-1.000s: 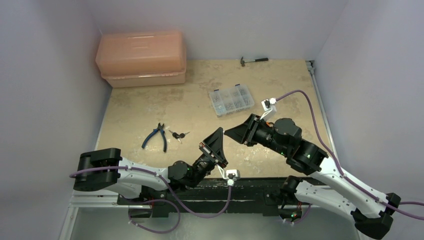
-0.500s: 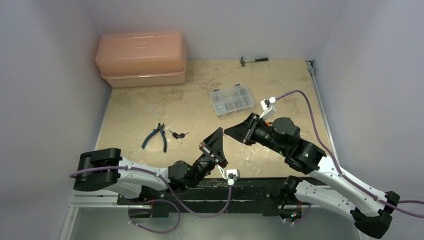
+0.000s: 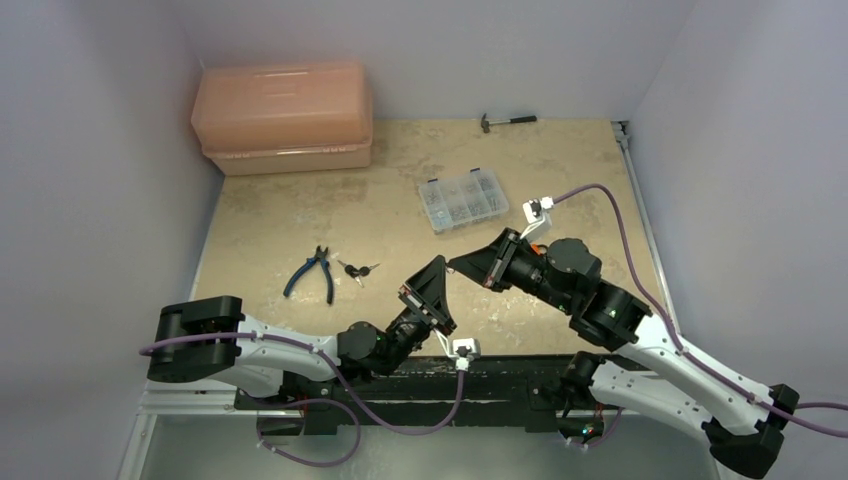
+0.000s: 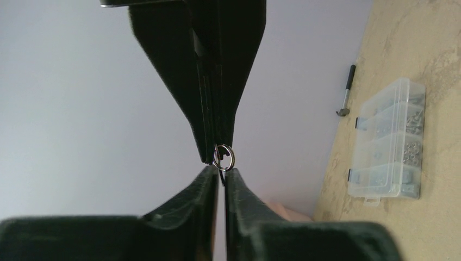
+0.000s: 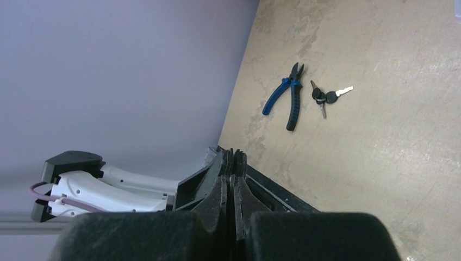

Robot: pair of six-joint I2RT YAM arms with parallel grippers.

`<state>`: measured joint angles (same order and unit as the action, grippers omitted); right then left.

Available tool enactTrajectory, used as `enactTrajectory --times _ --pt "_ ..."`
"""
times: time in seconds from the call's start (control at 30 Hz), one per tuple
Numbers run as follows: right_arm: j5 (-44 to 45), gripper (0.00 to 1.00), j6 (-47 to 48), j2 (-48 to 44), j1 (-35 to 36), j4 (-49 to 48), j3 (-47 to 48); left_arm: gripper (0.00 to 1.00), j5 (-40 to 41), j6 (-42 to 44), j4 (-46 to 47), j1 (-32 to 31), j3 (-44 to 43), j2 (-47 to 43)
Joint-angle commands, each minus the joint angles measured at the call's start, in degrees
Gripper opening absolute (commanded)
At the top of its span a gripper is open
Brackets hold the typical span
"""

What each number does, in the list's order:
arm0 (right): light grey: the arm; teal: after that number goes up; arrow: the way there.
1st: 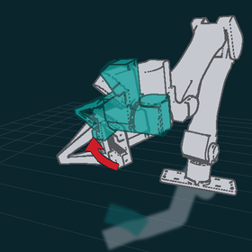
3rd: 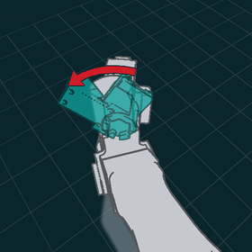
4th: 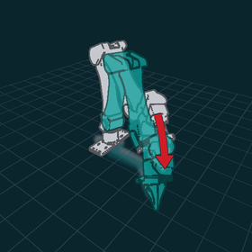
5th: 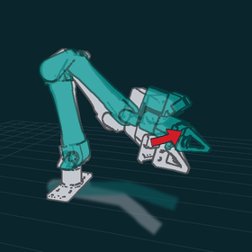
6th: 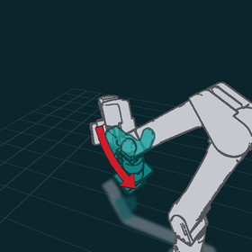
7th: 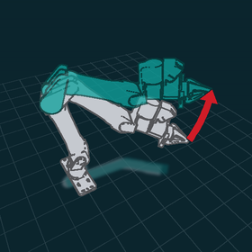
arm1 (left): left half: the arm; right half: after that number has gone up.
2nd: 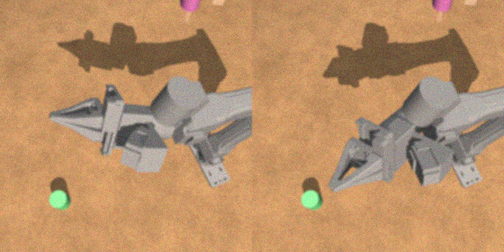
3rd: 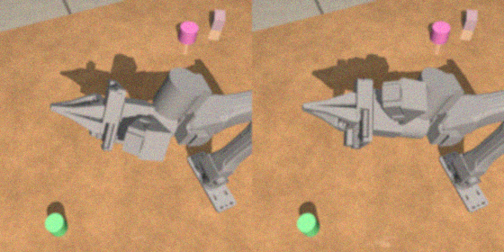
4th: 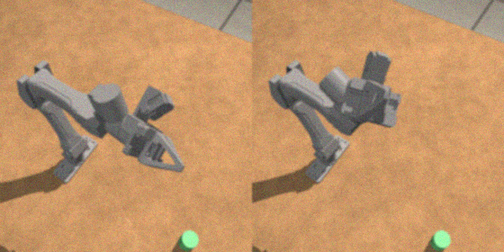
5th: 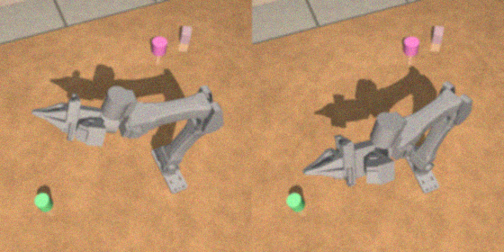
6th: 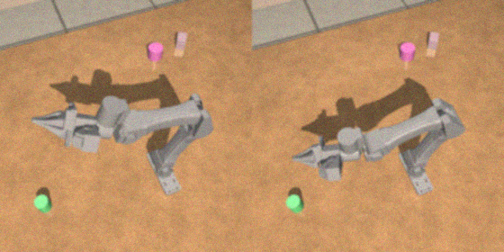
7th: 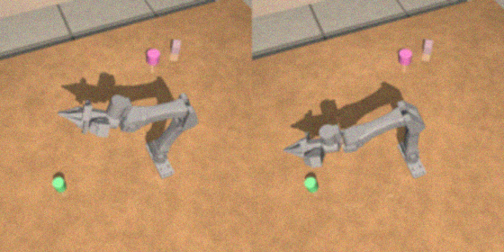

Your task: Unlock with the key

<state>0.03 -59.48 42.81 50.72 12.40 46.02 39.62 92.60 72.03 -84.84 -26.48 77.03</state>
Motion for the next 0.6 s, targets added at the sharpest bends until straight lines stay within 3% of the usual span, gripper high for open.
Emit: enactTrajectory --times 0.0,0.2,0.37,0.57 --pt "0.3 0.0 -0.2 -2.0 0.2 -1.5 -2.1 0.21 0.1 -1.2 -0.4 -0.2 -0.7 -0.9" --pt "7.1 0.0 0.3 -7.2 0.2 2.4 -4.3 0.68 -1.7 -7.8 -6.5 -0.2 0.3 -4.9" --pt "13.7 0.0 0.6 -11.8 0.2 7.7 -6.1 0.8 -5.1 -19.6 -20.1 1.2 -1.3 -9.3" --pt "22.3 0.0 -0.4 -17.1 0.2 14.9 -6.4 0.96 -11.0 -40.0 -35.5 5.1 -7.1 -8.8"
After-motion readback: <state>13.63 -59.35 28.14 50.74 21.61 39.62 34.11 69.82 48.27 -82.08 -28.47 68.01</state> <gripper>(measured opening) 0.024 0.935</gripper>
